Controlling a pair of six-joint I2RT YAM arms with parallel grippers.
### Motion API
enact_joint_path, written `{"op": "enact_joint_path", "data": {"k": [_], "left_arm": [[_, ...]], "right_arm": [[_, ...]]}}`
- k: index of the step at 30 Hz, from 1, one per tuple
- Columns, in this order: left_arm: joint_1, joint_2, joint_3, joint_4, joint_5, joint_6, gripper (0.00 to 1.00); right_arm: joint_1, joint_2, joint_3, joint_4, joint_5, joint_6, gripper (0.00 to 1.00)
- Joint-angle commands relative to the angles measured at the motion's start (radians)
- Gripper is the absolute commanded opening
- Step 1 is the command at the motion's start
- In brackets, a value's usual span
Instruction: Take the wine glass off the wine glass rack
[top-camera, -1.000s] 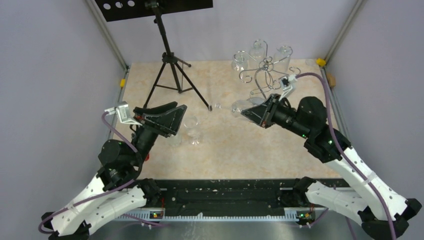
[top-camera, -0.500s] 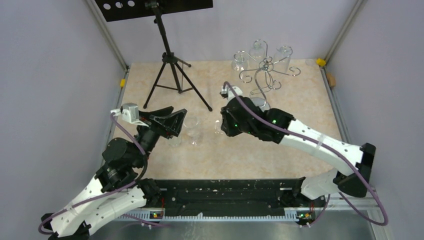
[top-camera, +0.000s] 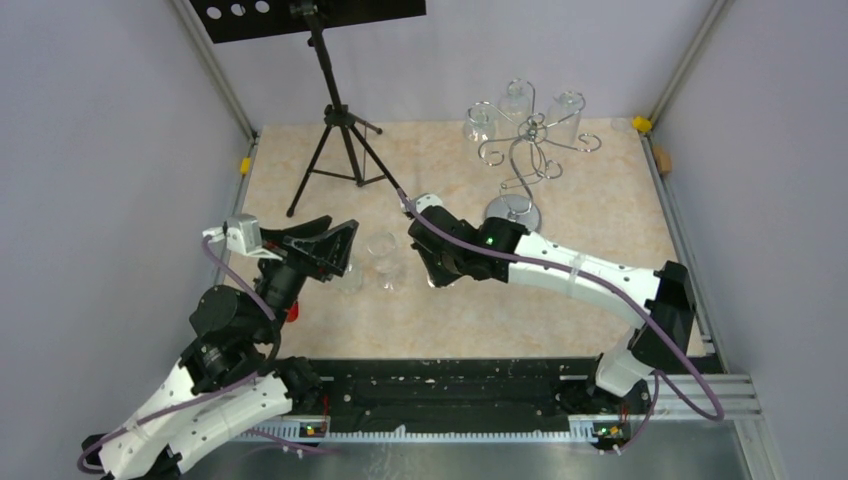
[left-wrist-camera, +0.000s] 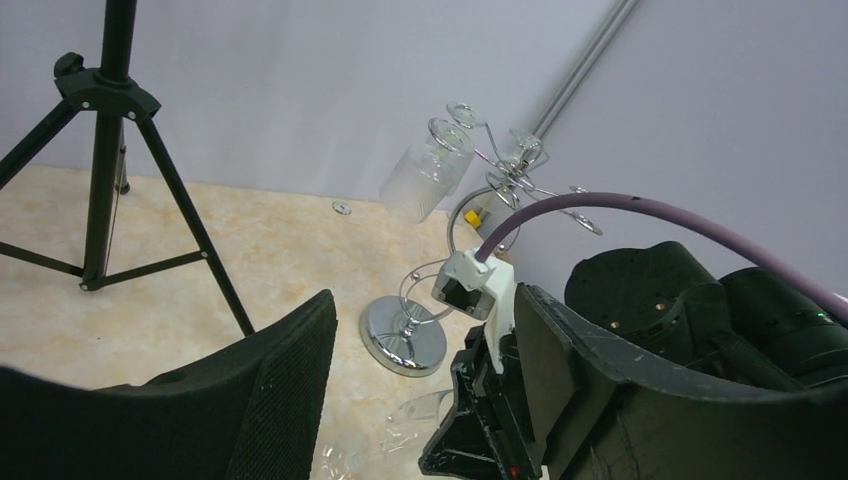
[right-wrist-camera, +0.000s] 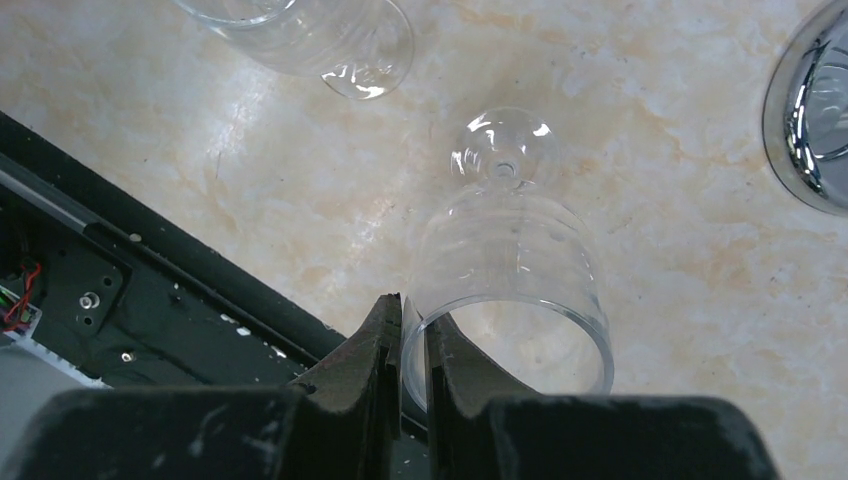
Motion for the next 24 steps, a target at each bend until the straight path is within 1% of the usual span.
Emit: {"op": "enact_joint_path", "data": {"k": [1, 8, 15, 16, 17, 21, 23, 24], "left_arm": [[0.000, -0.052, 0.005, 0.033, -0.040, 0.002, 0.69], [0.000, -0.103, -0.027, 0.050, -0.070, 0.001, 0.69], [0.000, -0.103, -0.026, 0.034, -0.061, -0.001, 0.69], [0.000, -0.103, -0.026, 0.031, -0.060, 0.000, 0.69], [0.000, -0.105, -0.025, 0.027, -0.061, 0.000, 0.69], [0.000, -0.111, -0.029, 0.022, -0.075, -0.010, 0.69], [0.000, -0.114, -0.037, 0.025, -0.088, -0.015, 0.69], [-0.001, -0.115, -0.037, 0.023, -0.090, -0.015, 0.69]], "right_arm": [[0.010, 0.014, 0.056, 0.071, -0.040, -0.024, 0.00], [0.010, 0.076, 0.079, 0.092, -0.056, -0.029, 0.00], [0.010, 0.144, 0.155, 0.048, -0.004, -0.029, 0.00], [0.010, 0.157, 0.167, 0.031, 0.007, -0.027, 0.02], [0.010, 0.163, 0.176, 0.018, 0.018, -0.024, 0.06], [0.009, 0.153, 0.178, 0.018, 0.023, -0.018, 0.29], [0.009, 0.140, 0.177, 0.035, 0.014, -0.020, 0.37], [0.010, 0.134, 0.176, 0.042, 0.011, -0.022, 0.38]]}}
